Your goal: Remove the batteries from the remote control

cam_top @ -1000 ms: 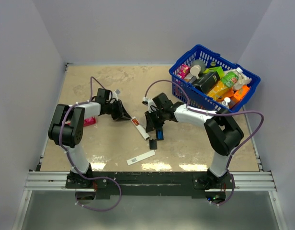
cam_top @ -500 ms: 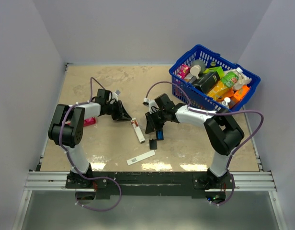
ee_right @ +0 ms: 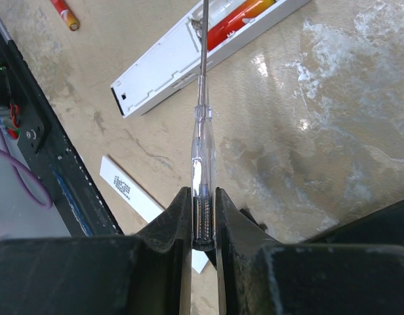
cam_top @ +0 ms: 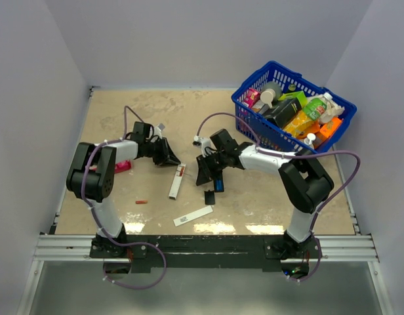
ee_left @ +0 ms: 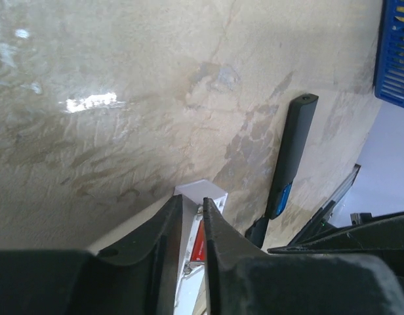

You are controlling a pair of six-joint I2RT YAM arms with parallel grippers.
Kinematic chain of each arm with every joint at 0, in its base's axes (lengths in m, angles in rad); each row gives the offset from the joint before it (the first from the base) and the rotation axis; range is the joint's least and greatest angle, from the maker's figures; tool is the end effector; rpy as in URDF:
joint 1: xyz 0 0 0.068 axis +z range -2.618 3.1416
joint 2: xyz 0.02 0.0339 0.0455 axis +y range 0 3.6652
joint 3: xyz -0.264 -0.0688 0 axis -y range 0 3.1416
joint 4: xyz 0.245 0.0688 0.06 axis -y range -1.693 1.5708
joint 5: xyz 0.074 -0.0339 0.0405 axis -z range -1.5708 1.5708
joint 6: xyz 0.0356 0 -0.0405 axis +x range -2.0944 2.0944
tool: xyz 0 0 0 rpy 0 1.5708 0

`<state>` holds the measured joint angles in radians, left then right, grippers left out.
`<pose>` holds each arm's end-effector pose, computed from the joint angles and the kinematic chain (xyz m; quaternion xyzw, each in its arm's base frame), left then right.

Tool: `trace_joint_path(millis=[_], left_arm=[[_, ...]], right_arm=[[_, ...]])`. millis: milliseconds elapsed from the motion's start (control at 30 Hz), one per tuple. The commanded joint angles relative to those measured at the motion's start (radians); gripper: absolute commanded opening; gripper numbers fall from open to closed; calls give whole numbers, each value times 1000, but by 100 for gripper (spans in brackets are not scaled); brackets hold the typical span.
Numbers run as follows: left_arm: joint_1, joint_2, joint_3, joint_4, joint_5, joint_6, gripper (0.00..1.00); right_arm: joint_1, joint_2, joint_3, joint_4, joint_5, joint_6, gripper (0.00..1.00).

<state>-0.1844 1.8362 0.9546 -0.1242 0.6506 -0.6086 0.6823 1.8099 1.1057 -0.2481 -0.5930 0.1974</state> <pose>0.3363 -0.0847 0.1309 -0.1045 0.9084 -0.3851 0.1251 0.2732 0.2476 0.1728 -0.3050 0.8630 0.3758 0.1448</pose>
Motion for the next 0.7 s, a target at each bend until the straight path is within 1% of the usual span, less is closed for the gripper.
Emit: trace_joint_path(millis=[0,200,233,267,333,367,400,467,500,533,567,600,667], left_arm=[[-6,14,58,-70,-40,35,28],[-6,-58,151,-163,-94,46,48],[-6,-70,173,-176,-118,49,58],[-4,-81,180,-201,-132,49,64],[-4,-120,196,-224,-173,49,71],[0,-130,202,-257,-190,49,72],[3,-153,208,-276,-209,47,73],[19,-176,217,-314,-255,44,76],[25,-199,217,-324,-267,43,78],[39,-210,222,-334,-297,44,80],[45,-219,225,-360,-314,49,81],[51,-235,230,-371,-328,53,82],[63,-258,243,-399,-368,66,83]], right_arm=[[2,-81,52,-28,28,-13,0],[20,-153,89,-69,58,14,0],[34,-162,89,-66,62,19,0],[49,-165,89,-66,68,20,0],[111,-175,88,-62,103,39,0],[135,-175,79,-53,110,48,0],[193,-173,72,-43,116,71,0],[265,-156,46,4,130,97,0],[340,-146,39,19,130,120,0],[376,-133,34,47,131,131,0],[410,-98,29,56,139,138,0],[472,-83,28,67,142,154,0],[525,-38,22,98,147,175,0]])
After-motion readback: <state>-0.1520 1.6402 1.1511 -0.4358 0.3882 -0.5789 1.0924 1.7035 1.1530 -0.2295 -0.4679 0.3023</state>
